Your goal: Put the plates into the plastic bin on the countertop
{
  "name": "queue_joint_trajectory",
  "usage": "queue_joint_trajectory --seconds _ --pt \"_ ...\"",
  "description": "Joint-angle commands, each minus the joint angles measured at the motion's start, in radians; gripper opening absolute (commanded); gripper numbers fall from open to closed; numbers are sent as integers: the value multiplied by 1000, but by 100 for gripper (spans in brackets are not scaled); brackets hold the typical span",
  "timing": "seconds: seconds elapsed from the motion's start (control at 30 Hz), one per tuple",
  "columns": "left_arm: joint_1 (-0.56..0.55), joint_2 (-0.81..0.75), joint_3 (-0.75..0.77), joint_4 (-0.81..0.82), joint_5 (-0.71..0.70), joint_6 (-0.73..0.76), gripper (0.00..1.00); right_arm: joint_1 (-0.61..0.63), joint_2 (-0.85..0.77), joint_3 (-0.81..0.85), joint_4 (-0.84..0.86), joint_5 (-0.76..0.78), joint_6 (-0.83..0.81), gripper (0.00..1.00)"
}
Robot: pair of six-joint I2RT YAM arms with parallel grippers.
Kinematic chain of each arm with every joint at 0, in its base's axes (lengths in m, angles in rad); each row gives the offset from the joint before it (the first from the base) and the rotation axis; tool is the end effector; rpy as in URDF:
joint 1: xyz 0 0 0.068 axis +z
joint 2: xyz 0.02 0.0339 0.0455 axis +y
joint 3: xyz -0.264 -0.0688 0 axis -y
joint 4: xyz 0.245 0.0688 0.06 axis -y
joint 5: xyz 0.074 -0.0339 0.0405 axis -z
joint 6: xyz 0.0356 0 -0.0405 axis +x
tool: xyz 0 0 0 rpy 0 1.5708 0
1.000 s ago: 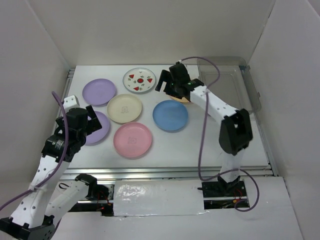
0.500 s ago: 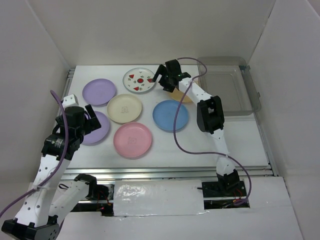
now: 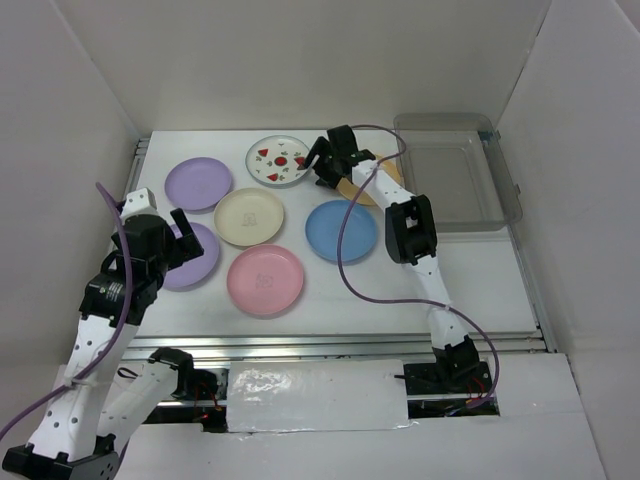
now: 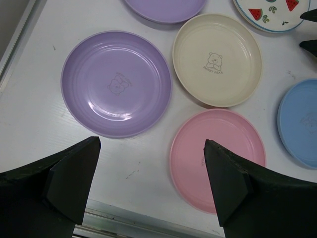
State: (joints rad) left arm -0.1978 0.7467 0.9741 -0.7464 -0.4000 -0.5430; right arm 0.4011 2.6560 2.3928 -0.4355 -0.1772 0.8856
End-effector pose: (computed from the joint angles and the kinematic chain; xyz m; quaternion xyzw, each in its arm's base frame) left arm 0.1440 -0.0147 0.3535 -0.2438 0.8179 -0.0179 0.5208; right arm 0.5399 0.2358 0.1608 0.1803 0.8855 0.3165 0.2885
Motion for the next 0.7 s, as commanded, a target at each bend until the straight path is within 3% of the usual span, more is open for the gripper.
queue_joint_trajectory --seconds 0.0,0.67 --pt "6 -18 -8 38 15 32 99 8 24 58 1 -15 45 81" --pt "5 -87 -6 47 61 44 99 21 119 124 55 -39 236 45"
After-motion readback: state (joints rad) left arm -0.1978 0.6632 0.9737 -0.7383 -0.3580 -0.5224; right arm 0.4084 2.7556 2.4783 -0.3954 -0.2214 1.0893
